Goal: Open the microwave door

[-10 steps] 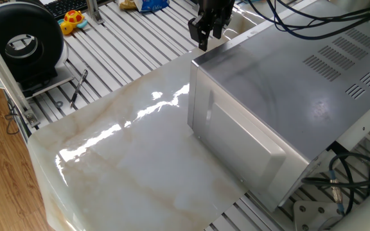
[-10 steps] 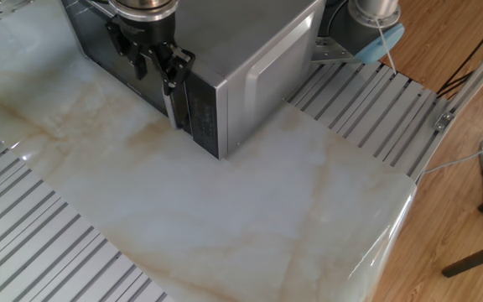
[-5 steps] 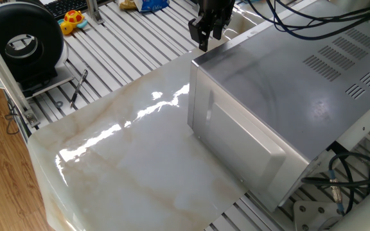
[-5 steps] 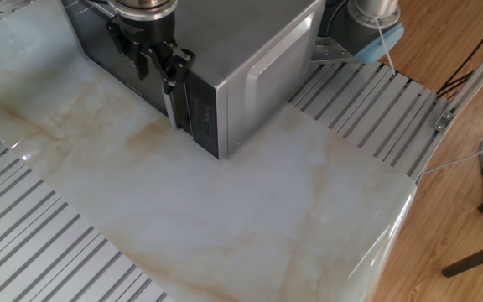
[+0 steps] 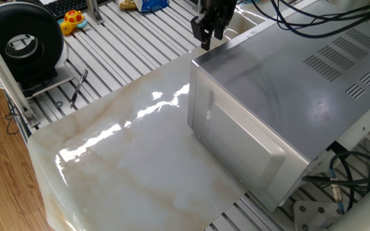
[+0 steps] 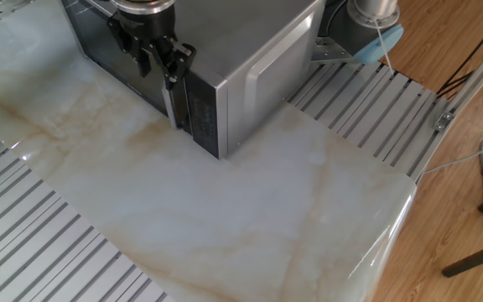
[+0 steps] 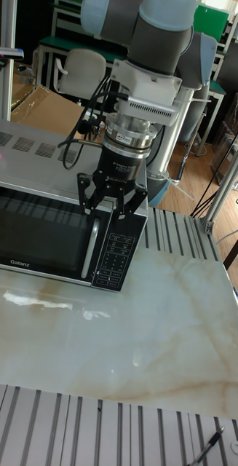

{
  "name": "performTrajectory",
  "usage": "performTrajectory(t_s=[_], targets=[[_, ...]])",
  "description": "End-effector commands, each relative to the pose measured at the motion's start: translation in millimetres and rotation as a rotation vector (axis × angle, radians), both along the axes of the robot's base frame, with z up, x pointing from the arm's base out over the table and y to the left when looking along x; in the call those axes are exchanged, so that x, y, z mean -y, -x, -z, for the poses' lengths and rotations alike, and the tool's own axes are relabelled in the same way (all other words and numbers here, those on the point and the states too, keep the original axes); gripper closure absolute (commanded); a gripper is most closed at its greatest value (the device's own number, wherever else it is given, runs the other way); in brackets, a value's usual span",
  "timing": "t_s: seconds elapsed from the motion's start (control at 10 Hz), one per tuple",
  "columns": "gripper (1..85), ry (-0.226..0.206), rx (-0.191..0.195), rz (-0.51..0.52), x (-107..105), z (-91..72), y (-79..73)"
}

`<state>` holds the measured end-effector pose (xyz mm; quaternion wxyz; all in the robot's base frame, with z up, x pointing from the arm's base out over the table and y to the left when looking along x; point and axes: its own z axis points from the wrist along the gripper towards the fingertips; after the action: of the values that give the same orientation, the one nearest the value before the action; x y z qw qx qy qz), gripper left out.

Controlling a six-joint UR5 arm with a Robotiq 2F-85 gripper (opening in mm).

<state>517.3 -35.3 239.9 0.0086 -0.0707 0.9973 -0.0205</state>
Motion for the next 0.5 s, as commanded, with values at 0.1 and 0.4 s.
performTrajectory(t_s=[0.1,0.4], targets=[[38.3,-0.028,-0.004,-0.022,-6.1,-1.5,1.5],[45.0,-0.032,0.023,-0.029,-7.3,-1.7,-5.7]])
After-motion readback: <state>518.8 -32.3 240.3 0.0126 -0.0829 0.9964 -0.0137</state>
